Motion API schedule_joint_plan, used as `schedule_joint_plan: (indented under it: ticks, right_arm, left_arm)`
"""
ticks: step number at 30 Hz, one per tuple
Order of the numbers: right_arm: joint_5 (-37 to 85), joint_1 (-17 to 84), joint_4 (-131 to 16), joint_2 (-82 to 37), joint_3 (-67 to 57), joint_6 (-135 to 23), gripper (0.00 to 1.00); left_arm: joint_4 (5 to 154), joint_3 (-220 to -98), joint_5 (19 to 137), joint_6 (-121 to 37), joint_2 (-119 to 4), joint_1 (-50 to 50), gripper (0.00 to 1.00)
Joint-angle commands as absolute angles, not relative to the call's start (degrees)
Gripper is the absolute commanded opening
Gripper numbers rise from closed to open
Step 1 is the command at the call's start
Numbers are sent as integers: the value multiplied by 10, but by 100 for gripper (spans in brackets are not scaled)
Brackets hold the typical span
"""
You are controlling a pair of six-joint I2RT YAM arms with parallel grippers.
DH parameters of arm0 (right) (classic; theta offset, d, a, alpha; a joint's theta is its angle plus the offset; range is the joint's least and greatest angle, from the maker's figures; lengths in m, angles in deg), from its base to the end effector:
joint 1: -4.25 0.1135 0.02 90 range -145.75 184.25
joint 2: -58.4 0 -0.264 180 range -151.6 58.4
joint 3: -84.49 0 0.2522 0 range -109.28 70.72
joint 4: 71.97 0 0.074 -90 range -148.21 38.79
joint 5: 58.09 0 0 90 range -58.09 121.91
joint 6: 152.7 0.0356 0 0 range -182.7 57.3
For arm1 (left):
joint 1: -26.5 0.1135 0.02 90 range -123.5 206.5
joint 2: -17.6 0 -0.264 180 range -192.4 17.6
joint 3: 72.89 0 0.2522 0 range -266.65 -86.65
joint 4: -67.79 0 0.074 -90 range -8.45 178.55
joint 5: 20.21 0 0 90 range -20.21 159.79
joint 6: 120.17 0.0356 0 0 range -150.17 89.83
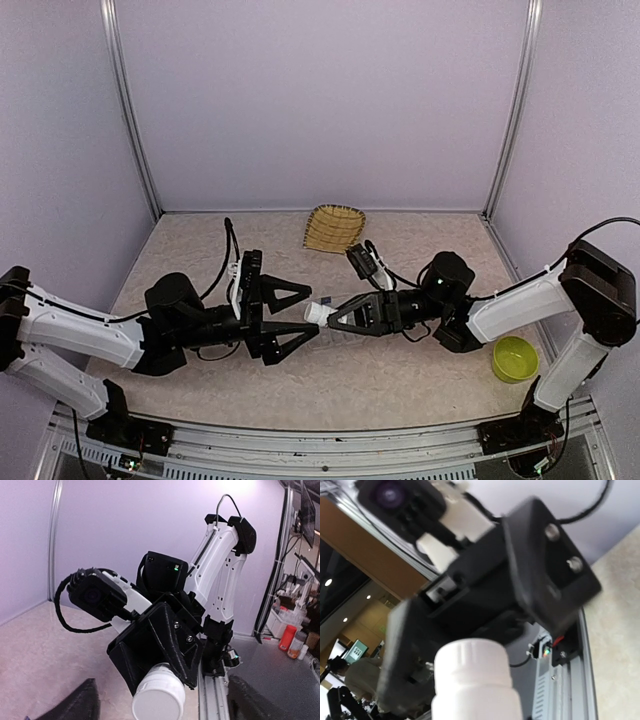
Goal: Sort the pills into containers
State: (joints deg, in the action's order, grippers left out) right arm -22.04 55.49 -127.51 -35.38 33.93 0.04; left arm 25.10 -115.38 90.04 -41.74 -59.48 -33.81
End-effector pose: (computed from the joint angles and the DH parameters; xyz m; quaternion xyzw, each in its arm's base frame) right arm 0.1741 0.2628 0.2245 -0.2955 0.5915 0.7371 0.1396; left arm 0.1255 -0.2449 0.2428 0.3872 0.5329 -0.5297 0.5344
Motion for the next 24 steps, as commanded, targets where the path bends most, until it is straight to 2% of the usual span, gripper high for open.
schedule_joint_plan:
  ticks: [1,7,13,17,21,24]
  right_arm:
    - [-206,560,-1222,-328,334,-34,30]
    - [-217,561,-1219,-331,334,-29,30]
    - [-242,566,-1219,-331,330,-21,30]
    - [-255,573,-1208,-333,325,-21,30]
    - [-260,576,-1218,-334,326,-15,30]
    - [-262,577,-1226,-332,325,-11,30]
  left_arm:
    - [251,-1130,883,-397,-548,-337,98]
    - [319,-1144,928,-315,-534,-330,99]
    - [313,-1137,1036,-250,-535,-304,97]
    - [314,-1142,1067,-233,-539,-294,83]
    - [332,-1158,1084,-224,-551,-292,55]
    - [350,-1170,1088,-219,-558,-292,53]
